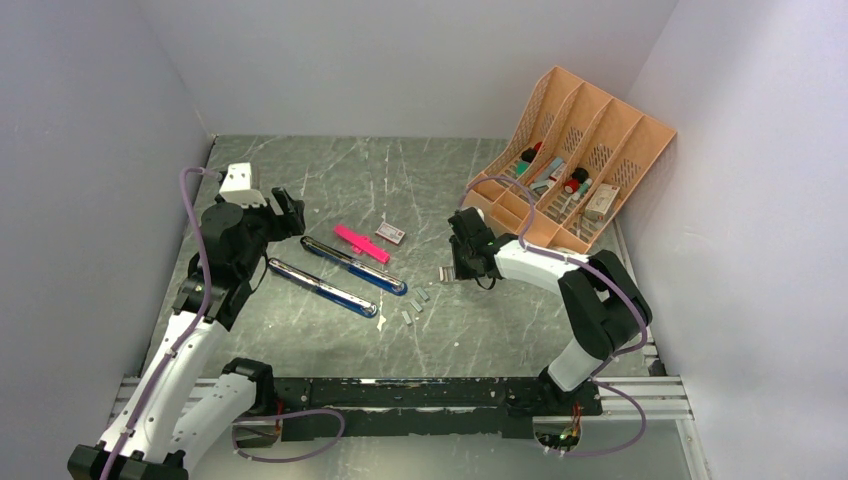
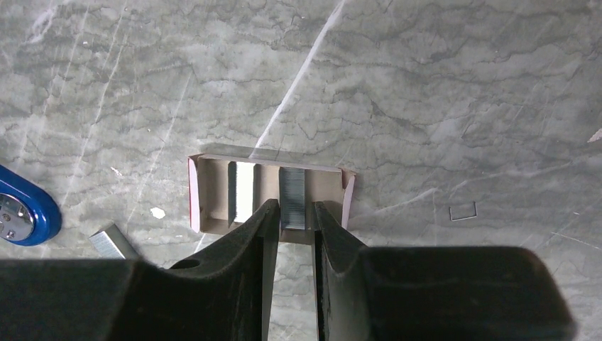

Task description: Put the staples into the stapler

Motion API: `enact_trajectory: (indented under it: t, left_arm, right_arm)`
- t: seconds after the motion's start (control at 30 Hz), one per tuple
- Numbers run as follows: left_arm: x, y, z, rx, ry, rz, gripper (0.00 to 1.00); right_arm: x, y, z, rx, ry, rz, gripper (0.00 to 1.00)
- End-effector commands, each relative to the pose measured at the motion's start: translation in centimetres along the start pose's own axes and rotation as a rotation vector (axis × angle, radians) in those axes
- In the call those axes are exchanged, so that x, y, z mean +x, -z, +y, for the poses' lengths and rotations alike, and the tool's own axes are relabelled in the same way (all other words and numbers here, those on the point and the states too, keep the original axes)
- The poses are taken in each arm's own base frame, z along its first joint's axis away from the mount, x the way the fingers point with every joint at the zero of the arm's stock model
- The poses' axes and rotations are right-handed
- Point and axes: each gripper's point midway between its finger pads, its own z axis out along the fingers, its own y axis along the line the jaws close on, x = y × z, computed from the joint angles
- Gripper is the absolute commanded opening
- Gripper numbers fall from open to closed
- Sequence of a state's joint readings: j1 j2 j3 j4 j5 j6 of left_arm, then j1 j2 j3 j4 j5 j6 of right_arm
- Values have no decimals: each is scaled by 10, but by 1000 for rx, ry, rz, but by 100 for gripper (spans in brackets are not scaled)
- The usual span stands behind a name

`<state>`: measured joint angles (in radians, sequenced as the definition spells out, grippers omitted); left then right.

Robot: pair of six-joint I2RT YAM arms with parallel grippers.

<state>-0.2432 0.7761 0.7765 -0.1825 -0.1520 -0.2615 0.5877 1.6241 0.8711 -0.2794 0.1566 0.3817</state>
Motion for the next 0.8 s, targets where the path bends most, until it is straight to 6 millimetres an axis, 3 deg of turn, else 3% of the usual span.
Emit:
enact_trajectory:
  t: [0.0, 0.27, 0.77]
  left_arm:
    - [-10, 1, -3, 21, 0, -35, 80]
    - [-11, 1, -3, 21, 1, -38, 80]
    - [-11, 1, -3, 21, 1, -38, 80]
  right_arm:
    - [-5, 0, -2, 10, -9, -5, 27]
    - [-6, -1, -1, 3, -12, -7, 34]
    - [1, -7, -3, 23, -1, 28, 33]
